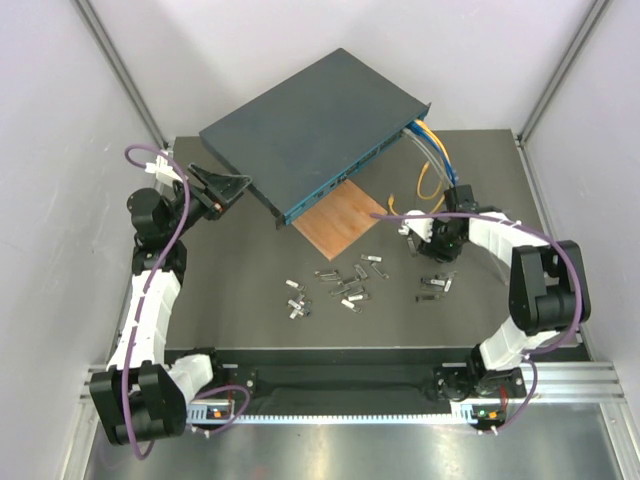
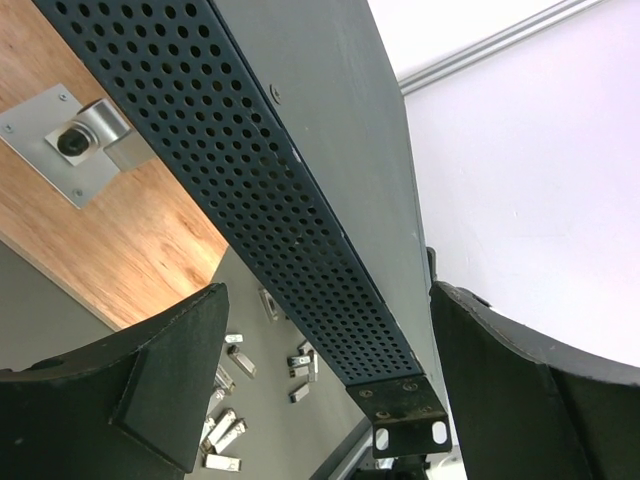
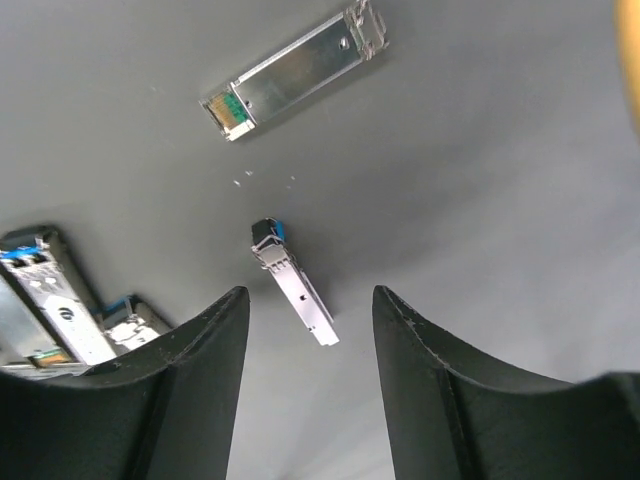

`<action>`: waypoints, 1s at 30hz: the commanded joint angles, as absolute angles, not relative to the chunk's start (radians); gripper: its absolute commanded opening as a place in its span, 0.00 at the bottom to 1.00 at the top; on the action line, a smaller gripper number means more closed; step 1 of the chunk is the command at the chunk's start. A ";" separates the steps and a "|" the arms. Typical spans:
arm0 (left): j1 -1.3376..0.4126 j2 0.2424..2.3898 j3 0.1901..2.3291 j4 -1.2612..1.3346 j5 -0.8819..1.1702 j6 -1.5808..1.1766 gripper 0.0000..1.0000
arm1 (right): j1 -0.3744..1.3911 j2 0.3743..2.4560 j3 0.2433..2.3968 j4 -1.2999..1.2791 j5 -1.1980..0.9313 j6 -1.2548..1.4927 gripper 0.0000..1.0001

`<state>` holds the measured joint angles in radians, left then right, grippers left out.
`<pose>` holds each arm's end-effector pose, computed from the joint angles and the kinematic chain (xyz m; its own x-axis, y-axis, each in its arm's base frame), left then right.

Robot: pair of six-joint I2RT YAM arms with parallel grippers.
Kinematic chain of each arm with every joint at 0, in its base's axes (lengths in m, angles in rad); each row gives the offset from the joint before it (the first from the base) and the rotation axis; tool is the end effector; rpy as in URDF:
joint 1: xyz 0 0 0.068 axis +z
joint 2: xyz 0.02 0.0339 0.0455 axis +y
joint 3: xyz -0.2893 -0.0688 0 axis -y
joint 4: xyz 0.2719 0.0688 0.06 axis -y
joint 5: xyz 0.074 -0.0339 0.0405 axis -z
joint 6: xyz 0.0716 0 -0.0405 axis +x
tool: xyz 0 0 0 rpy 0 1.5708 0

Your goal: Insert the plug into the switch port

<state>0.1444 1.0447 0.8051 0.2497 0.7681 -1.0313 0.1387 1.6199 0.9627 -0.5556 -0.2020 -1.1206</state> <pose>0.2828 -0.0091 0.3587 -0.4959 -0.6957 -0.5197 0.3086 0.4182 -0.8543 0.3314 0.0608 0.1488 -0.2190 -0.9212 -0.3217 -0.9244 0.3014 -0.2337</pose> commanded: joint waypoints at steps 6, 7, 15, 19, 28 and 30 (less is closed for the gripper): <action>0.150 1.032 0.830 0.333 0.801 -1.068 0.87 | 0.107 1.689 0.989 -0.545 -0.221 -1.207 0.51; 0.150 1.032 0.830 0.336 0.802 -1.072 0.88 | 0.104 1.690 0.991 -0.545 -0.221 -1.209 0.50; 0.149 1.038 0.828 0.345 0.802 -1.078 0.88 | 0.109 1.674 1.009 -0.597 -0.291 -1.219 0.52; 0.149 1.042 0.827 0.356 0.801 -1.081 0.88 | 0.126 1.697 1.035 -0.620 -0.301 -1.210 0.52; 0.150 1.042 0.833 0.359 0.802 -1.085 0.87 | 0.150 1.758 1.074 -0.618 -0.298 -1.186 0.50; 0.150 1.043 0.834 0.360 0.802 -1.088 0.88 | 0.156 1.763 1.075 -0.620 -0.298 -1.186 0.49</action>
